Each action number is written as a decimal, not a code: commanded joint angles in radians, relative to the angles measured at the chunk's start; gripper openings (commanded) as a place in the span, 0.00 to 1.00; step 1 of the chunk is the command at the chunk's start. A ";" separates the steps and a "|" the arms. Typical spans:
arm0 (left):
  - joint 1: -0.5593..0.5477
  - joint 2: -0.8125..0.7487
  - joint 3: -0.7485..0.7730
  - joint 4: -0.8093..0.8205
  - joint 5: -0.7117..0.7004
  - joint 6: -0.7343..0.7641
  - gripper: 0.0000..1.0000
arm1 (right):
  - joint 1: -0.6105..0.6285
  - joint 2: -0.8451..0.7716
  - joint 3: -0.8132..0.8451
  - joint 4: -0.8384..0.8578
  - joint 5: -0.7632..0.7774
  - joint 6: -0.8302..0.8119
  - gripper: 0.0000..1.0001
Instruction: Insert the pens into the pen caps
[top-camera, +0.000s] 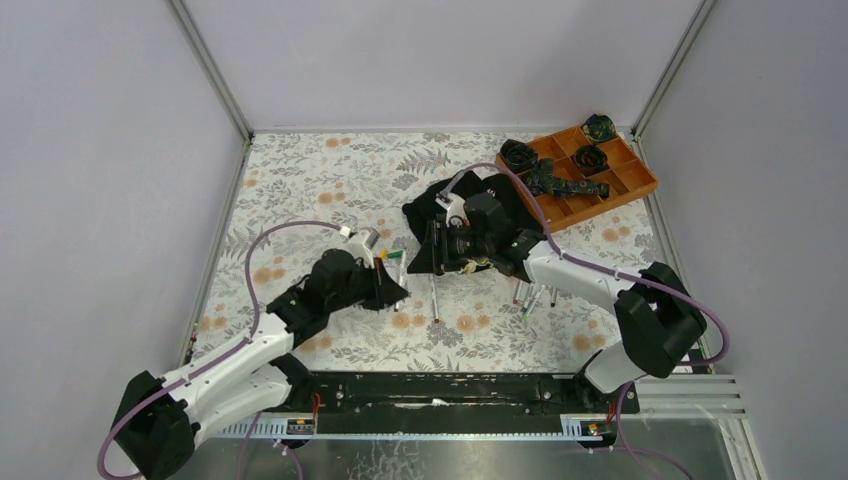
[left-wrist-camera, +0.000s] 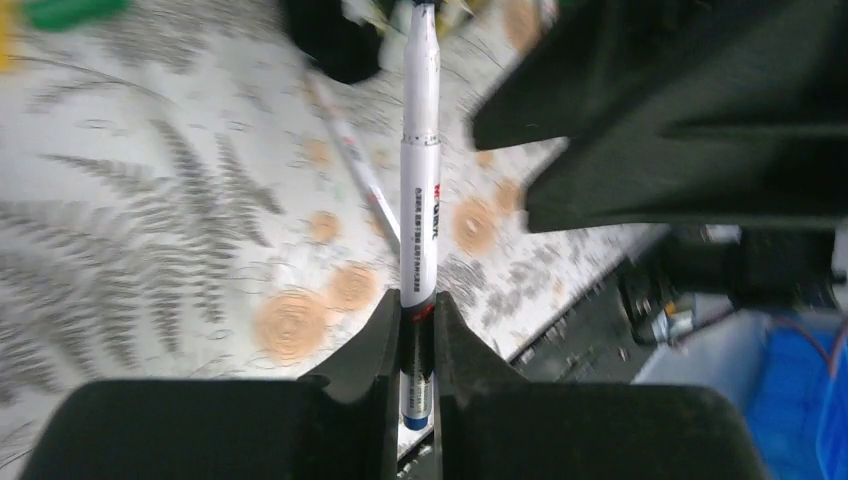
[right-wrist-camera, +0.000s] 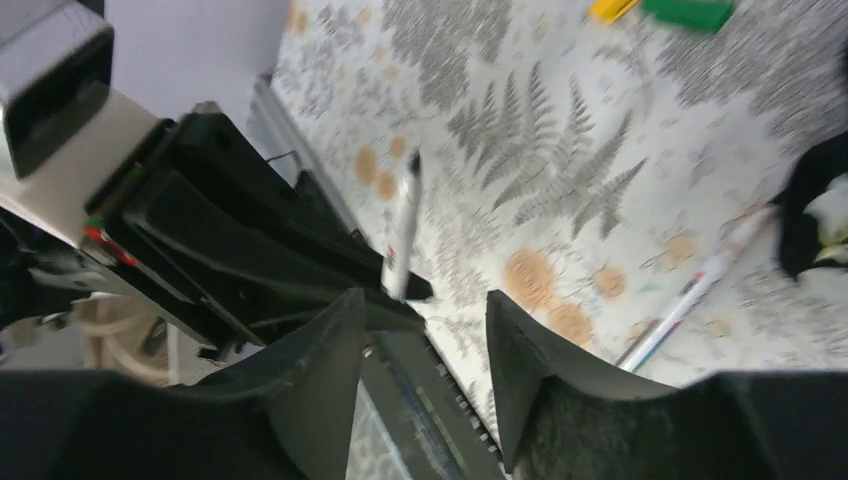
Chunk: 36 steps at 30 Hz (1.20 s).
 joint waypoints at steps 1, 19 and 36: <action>0.147 -0.010 0.070 -0.126 -0.166 -0.006 0.00 | 0.008 0.047 0.181 -0.194 0.191 -0.260 0.55; 0.612 -0.022 0.287 -0.230 -0.151 0.280 0.00 | 0.016 0.486 0.569 -0.325 0.200 -0.294 0.50; 0.612 -0.030 0.251 -0.196 -0.145 0.256 0.00 | 0.047 0.616 0.609 -0.275 0.253 -0.126 0.52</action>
